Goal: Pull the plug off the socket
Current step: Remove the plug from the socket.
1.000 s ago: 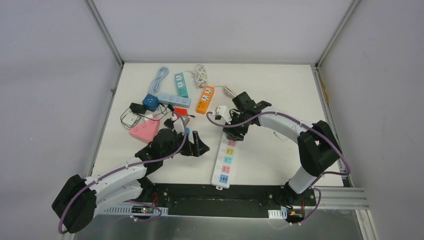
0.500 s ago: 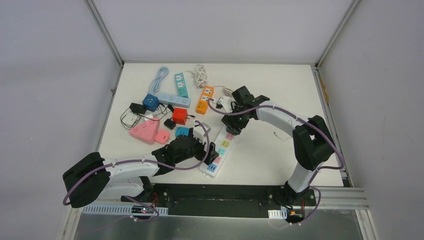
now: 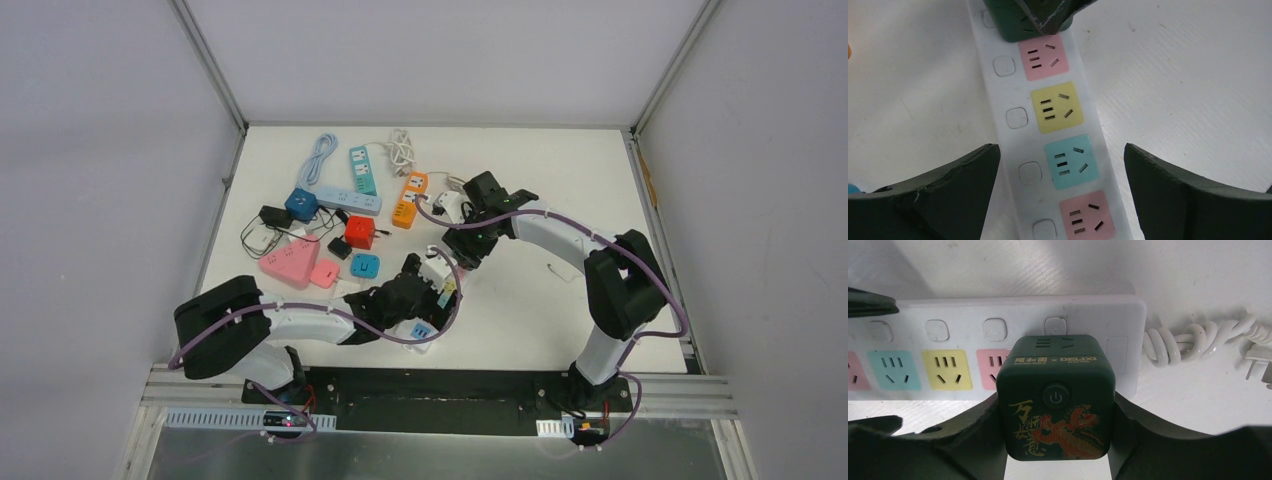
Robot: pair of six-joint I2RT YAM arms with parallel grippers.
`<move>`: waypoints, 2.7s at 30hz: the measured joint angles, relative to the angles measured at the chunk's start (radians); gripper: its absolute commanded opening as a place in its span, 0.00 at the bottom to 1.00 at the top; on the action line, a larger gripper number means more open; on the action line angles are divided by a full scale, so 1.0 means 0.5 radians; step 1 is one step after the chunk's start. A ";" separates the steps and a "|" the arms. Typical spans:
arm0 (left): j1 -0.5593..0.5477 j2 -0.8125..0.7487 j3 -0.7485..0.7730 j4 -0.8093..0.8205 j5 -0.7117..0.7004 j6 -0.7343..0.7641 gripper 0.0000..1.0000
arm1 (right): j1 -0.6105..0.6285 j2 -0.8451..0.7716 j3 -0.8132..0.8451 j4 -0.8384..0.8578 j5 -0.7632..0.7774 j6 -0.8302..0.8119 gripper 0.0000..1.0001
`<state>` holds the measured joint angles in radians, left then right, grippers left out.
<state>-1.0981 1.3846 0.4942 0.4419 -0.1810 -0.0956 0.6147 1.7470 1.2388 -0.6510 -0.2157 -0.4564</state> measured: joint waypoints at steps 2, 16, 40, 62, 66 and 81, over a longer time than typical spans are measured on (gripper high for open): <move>-0.050 0.095 0.043 0.000 -0.063 0.029 0.98 | 0.000 0.002 0.002 0.000 0.000 0.007 0.00; -0.150 0.371 0.175 -0.063 -0.423 0.115 0.91 | 0.000 0.005 0.002 0.005 0.005 0.029 0.00; -0.172 0.423 0.233 -0.127 -0.488 0.051 0.00 | -0.101 -0.069 -0.143 0.228 -0.163 0.056 0.00; -0.143 0.429 0.189 -0.023 -0.457 0.042 0.00 | -0.091 -0.027 -0.101 0.232 -0.128 0.124 0.00; -0.116 0.429 0.173 0.020 -0.412 0.042 0.00 | -0.117 -0.023 -0.104 0.251 -0.166 0.126 0.00; -0.068 0.428 0.169 0.037 -0.367 0.042 0.00 | -0.020 -0.034 -0.120 0.282 0.023 0.115 0.00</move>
<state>-1.1320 1.5986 0.5785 0.4606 -0.3645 -0.0746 0.6048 1.7298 1.1790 -0.5098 -0.2043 -0.3988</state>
